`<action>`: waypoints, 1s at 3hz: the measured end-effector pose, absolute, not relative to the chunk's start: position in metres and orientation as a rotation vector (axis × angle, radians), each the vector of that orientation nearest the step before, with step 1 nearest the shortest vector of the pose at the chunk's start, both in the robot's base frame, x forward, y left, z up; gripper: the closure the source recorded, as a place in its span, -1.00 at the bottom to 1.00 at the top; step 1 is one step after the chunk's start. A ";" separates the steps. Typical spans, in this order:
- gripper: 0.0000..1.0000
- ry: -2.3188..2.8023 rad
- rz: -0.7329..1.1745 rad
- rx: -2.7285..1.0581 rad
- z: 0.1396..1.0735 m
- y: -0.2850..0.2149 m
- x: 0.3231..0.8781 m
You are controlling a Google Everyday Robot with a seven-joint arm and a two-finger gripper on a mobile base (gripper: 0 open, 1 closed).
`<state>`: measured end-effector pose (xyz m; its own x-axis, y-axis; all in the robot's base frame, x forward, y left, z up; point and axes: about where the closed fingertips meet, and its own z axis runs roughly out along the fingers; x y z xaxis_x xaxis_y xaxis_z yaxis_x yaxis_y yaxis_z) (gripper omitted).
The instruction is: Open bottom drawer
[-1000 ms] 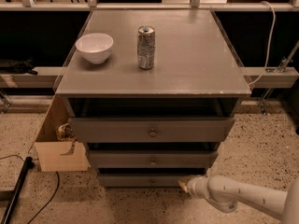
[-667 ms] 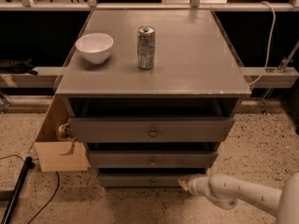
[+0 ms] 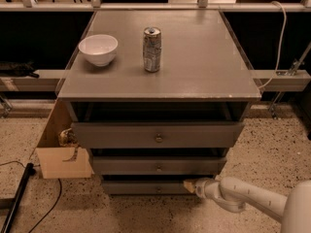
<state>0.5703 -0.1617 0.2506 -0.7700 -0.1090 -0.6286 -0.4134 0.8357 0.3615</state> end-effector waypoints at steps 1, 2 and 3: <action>1.00 2.401 0.656 -0.381 0.251 -0.162 0.570; 1.00 2.436 0.653 -0.473 0.243 -0.161 0.567; 1.00 2.492 0.655 -0.600 0.231 -0.168 0.556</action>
Offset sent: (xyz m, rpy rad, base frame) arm -0.0097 -0.0050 -0.0157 -0.0705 0.0502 0.1154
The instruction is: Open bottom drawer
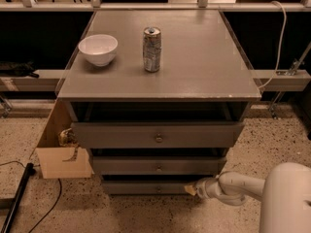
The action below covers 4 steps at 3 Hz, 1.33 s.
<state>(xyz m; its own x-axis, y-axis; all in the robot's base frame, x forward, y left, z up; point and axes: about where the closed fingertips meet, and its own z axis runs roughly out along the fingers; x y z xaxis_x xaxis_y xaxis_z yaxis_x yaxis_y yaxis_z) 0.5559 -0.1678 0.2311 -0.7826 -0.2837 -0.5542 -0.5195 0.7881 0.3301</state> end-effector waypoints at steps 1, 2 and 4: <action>1.00 2.492 0.655 -0.600 0.231 -0.168 0.556; 1.00 2.508 0.635 -0.638 0.227 -0.161 0.549; 0.64 2.524 0.586 -0.783 0.228 -0.151 0.544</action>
Offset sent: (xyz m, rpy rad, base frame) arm -0.0139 0.0111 -0.0064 -0.0664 0.0146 0.0503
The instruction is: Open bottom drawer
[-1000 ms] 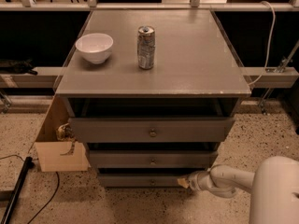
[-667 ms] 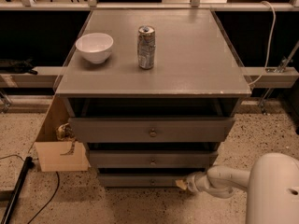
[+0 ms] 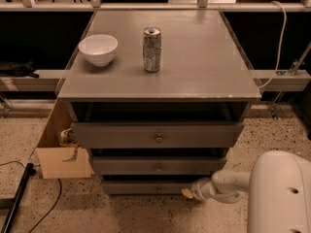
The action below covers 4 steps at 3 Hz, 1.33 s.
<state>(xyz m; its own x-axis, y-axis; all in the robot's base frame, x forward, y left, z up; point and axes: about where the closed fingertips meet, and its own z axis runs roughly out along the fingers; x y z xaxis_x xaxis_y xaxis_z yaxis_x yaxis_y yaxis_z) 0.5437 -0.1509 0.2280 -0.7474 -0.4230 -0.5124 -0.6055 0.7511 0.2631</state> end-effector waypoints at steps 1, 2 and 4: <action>0.15 2.524 0.587 -0.782 0.228 -0.151 0.544; -0.31 2.524 0.587 -0.782 0.228 -0.151 0.544; -1.00 2.524 0.587 -0.782 0.228 -0.151 0.544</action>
Offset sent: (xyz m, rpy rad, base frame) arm 0.0000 0.0000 -0.0001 0.0006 0.0001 -0.0006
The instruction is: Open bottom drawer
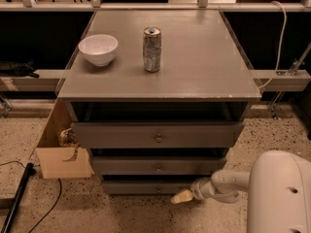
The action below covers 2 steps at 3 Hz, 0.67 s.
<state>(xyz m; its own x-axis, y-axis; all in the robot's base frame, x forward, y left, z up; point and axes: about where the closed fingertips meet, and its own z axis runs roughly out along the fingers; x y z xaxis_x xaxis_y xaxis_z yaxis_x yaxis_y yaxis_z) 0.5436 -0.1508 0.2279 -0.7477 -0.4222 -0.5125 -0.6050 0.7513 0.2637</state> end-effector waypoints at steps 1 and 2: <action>-1.00 2.524 0.587 -0.782 0.228 -0.151 0.544; -1.00 2.498 0.601 -0.726 0.236 -0.145 0.545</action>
Offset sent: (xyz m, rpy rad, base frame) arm -0.0010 0.0099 0.0124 0.0609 -0.0285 -0.0615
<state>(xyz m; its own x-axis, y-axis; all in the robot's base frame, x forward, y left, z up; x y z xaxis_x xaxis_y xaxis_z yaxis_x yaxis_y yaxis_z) 0.5452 -0.1448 0.2361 -0.7510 -0.3790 -0.5407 -0.5833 0.7645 0.2744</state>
